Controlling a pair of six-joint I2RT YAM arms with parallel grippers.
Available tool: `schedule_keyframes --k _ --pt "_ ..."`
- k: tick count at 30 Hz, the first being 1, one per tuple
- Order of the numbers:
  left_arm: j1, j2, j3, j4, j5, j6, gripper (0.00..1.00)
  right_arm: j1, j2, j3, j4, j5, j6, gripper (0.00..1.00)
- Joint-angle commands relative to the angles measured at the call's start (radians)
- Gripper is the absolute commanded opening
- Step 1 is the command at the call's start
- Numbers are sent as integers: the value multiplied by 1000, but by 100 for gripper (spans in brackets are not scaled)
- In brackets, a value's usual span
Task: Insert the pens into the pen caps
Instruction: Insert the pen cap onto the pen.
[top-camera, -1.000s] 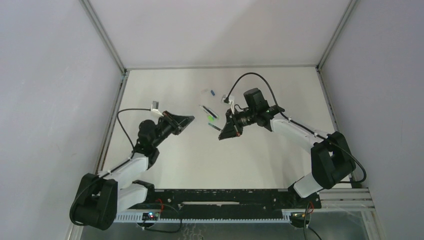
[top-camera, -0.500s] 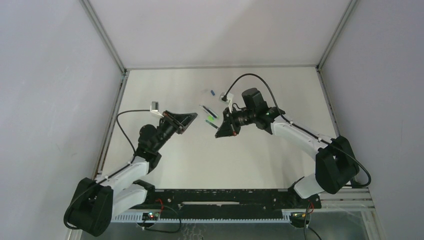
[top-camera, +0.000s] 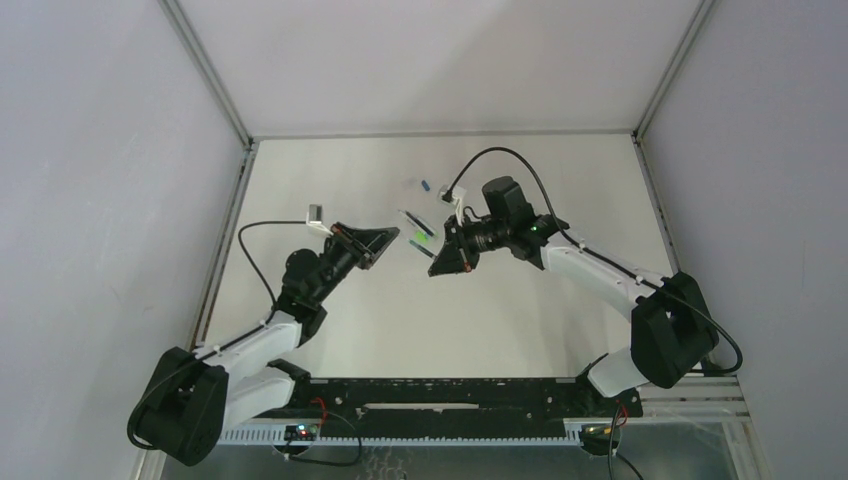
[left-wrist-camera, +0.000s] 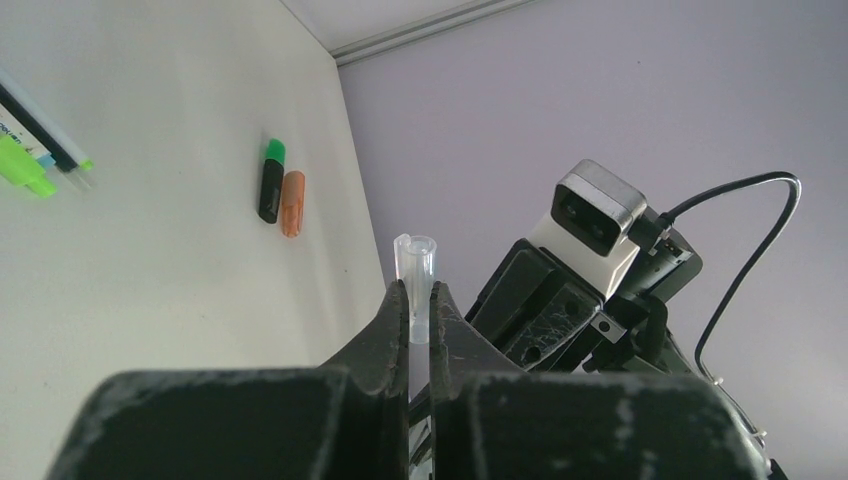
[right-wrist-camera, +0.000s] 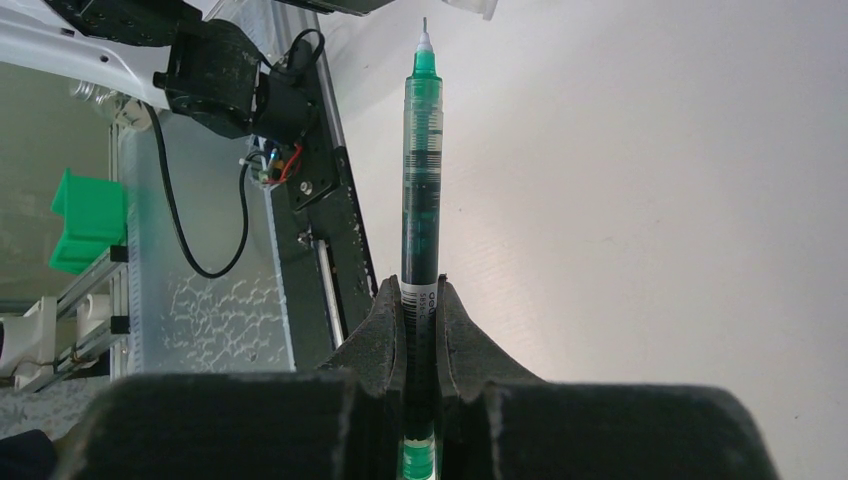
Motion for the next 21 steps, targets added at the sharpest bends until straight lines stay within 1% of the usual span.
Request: schedule_keyframes --k 1,10,21 --pt "-6 -5 35 39 -29 -9 0 15 -30 10 21 -19 -3 0" --pt "-12 -10 29 45 -33 -13 0 24 -21 11 16 -6 -10 0" --pt "-21 -2 25 69 -32 -25 0 30 -17 11 18 49 3 0"
